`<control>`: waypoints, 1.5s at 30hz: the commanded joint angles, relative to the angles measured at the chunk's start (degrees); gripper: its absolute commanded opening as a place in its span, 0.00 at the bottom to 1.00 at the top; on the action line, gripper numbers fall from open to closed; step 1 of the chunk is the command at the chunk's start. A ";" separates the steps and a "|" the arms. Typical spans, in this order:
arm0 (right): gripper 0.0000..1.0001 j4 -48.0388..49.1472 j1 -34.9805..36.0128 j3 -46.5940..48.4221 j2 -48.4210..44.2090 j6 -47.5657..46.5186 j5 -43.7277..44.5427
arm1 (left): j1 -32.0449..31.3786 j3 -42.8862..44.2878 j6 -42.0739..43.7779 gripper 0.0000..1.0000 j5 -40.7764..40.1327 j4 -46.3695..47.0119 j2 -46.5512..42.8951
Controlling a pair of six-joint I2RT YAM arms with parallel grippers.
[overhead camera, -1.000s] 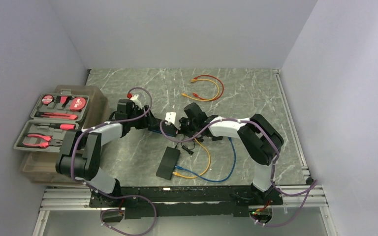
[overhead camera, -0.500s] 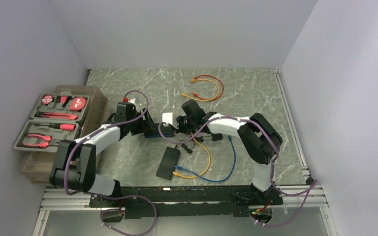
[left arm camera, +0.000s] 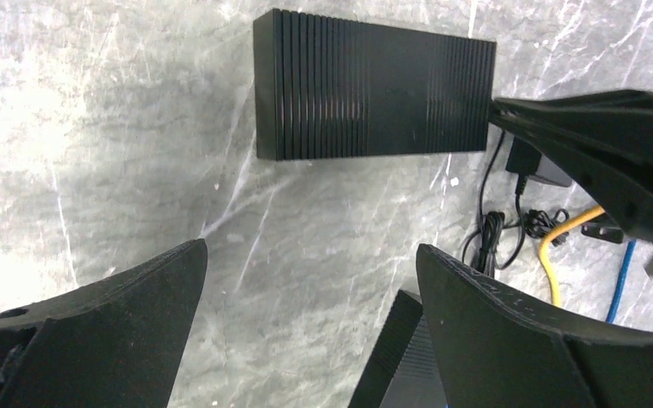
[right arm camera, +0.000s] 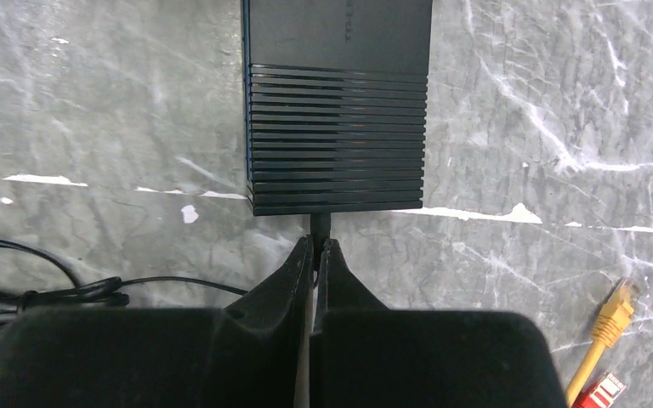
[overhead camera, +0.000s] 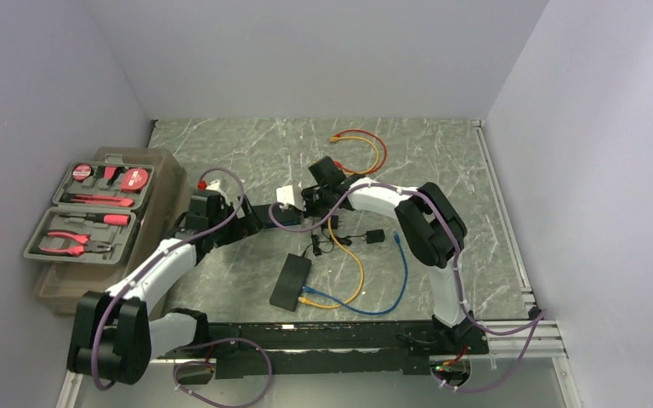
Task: Insert the plug into the switch port
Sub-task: Insert the power into the switch port, then pick up the connector from the center of the board.
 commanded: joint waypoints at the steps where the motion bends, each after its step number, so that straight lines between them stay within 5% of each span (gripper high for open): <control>1: 0.01 -2.75 -1.11 5.74 2.68 -5.76 -1.24 | -0.20 -1.98 -1.57 0.99 0.85 -1.23 -6.08; 5: 0.29 -3.34 -1.40 8.43 4.32 -6.81 0.17 | -0.20 -3.09 -1.21 0.99 2.69 -2.25 -9.94; 9: 0.40 -0.73 -1.41 8.07 2.45 -4.90 1.90 | -0.20 -3.97 -0.99 0.99 4.94 -2.40 -12.64; 23: 0.47 6.53 -6.72 8.87 -9.18 14.24 7.95 | -0.16 -5.62 -0.97 0.99 4.34 -2.36 -19.76; 28: 0.61 10.02 -8.87 8.76 -10.07 18.54 11.58 | -0.12 -6.22 -1.17 1.00 4.16 -1.95 -20.93; 34: 0.66 5.31 -12.97 17.58 -3.24 27.76 9.28 | -0.12 -6.69 -0.85 0.99 5.00 -0.86 -20.90; 45: 0.66 -4.74 -14.11 32.05 10.25 25.35 5.90 | -0.07 -7.05 -0.55 1.00 6.60 0.15 -20.90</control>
